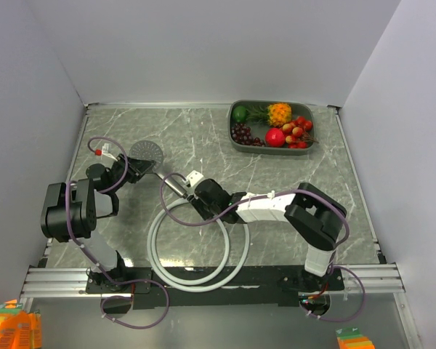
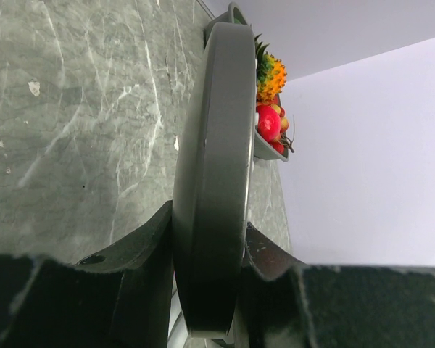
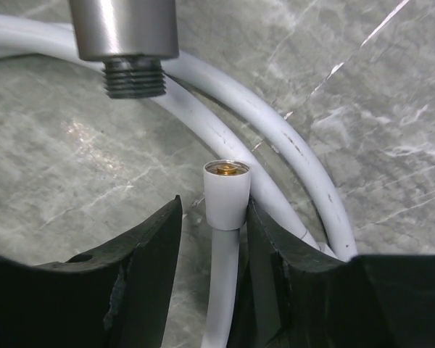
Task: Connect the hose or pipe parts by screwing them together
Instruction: Pick up the pipeline from the center of the board.
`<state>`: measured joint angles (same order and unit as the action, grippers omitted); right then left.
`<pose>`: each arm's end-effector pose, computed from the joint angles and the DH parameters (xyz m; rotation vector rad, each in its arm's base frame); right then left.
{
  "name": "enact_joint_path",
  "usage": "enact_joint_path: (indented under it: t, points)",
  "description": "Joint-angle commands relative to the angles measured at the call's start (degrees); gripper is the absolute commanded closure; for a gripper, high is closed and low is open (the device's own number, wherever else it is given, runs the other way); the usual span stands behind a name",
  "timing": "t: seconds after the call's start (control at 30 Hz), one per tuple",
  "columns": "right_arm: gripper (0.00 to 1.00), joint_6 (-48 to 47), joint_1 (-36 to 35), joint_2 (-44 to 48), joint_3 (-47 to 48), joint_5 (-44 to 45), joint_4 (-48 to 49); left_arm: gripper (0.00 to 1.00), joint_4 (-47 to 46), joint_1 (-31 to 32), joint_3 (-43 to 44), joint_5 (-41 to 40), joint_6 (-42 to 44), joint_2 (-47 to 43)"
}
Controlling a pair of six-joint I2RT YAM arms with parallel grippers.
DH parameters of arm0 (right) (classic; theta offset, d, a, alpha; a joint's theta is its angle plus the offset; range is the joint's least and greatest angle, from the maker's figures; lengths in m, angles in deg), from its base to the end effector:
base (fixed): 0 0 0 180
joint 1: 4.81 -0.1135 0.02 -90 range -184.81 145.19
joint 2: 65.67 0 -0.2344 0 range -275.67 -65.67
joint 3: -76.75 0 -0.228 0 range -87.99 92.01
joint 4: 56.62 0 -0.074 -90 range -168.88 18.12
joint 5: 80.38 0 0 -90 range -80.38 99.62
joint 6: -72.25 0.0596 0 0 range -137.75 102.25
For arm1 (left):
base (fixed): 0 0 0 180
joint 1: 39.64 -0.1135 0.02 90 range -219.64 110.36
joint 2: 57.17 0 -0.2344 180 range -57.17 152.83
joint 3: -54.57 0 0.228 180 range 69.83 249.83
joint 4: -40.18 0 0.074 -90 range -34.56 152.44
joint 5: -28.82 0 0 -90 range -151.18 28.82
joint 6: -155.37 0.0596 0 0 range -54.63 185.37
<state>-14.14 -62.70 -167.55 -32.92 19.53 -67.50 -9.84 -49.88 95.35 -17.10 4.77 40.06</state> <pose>0.2003 0.2999 0.1340 -0.9801 2.1065 0.3502 0.2943 0.0110 0.1429 -0.4888 1.7590 -1.2817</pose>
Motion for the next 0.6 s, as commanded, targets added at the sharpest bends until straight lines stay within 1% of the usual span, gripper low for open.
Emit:
enact_joint_path:
  t: [0.0,0.13,0.4,0.57]
  points:
    - [0.52,0.69,-0.3,-1.56,1.44,1.07,2.12,0.99,-4.69,0.22,0.76,0.4,0.48,-2.84]
    - [0.55,0.78,-0.3,-2.18,1.71,1.34,2.91,0.99,-4.6,0.31,0.76,0.49,0.57,-2.84]
    - [0.56,0.6,-0.21,-3.41,2.85,0.9,4.05,0.99,-4.51,0.57,0.67,0.49,1.01,-2.57]
    - [0.66,1.04,0.14,-3.41,2.68,0.99,5.54,0.99,-4.42,0.57,0.59,0.4,1.45,-2.49]
